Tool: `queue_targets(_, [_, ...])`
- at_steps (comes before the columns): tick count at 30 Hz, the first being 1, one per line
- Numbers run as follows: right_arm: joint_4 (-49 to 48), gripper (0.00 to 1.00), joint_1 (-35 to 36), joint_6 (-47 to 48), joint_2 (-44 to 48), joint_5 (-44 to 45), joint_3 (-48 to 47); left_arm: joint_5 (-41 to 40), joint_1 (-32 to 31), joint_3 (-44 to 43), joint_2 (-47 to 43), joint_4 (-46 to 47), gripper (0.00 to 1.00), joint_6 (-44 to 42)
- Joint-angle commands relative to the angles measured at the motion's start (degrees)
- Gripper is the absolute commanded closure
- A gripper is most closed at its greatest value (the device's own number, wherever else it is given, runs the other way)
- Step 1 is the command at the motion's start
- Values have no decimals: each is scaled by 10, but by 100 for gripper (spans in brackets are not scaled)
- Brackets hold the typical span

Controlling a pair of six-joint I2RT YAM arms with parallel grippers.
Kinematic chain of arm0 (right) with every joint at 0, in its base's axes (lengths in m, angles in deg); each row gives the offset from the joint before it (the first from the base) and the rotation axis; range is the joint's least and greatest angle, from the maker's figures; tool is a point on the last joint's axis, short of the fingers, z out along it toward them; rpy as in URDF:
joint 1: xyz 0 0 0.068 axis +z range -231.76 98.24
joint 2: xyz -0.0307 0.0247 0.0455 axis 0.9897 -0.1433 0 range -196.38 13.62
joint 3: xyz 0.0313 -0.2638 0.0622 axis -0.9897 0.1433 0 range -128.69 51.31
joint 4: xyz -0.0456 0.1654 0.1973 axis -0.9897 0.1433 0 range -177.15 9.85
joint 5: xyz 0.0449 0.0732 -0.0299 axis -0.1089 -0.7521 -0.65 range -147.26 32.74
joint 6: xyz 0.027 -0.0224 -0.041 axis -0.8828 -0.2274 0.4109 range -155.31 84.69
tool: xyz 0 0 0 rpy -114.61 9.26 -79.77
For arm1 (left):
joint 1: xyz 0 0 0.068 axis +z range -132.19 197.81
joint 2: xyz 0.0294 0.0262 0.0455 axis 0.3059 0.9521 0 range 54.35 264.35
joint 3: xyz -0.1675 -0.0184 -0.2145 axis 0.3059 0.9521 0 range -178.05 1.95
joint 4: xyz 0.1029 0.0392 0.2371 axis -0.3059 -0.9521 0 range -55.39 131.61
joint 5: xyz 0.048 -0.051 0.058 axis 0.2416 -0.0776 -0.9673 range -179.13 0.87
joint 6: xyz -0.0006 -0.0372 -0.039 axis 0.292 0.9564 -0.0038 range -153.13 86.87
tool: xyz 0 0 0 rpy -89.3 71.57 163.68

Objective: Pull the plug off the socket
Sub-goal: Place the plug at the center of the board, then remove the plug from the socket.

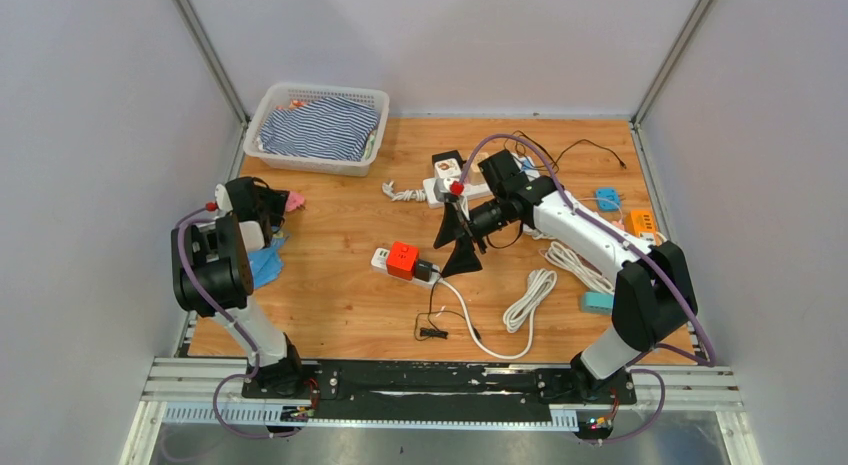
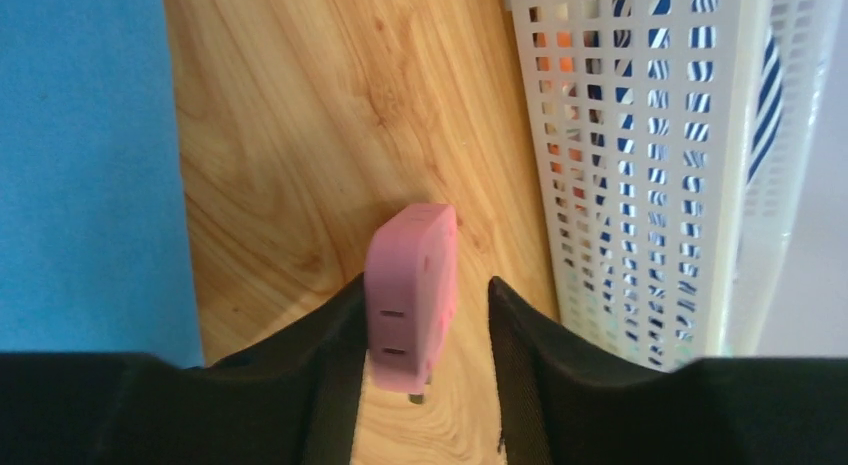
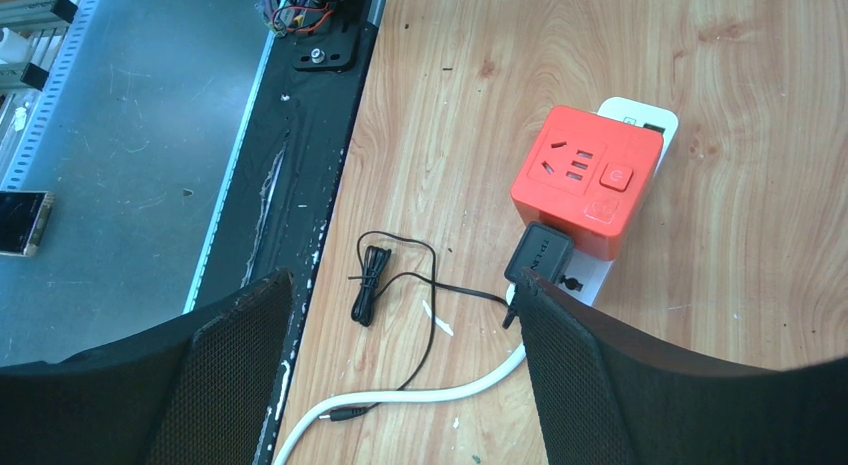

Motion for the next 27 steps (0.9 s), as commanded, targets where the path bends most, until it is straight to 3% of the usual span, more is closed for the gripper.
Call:
queue_targets(1, [11, 16, -10, 11, 8, -6, -19, 14, 5, -13, 4, 5, 44, -4])
queue_targets(2, [11, 16, -10, 11, 8, -7, -19, 13, 5, -12, 1, 5, 40, -4])
queue_targets(3, [11, 16, -11, 11, 8, -7, -19, 13, 6, -10, -2, 5, 30, -4])
queue_targets(5, [12, 16, -12, 11, 10, -7, -19, 9, 5, -3, -13, 5, 24, -4])
queue_targets(7, [12, 16, -13, 10, 12, -7, -19, 6, 6, 6, -29, 5, 11, -6])
queue_targets(11, [12, 16, -16, 10, 16, -8, -19, 2, 5, 35, -75, 5, 1, -11])
queue_targets(27, [10, 16, -20, 15, 43, -7, -14, 174, -22, 161, -292, 5, 0, -46])
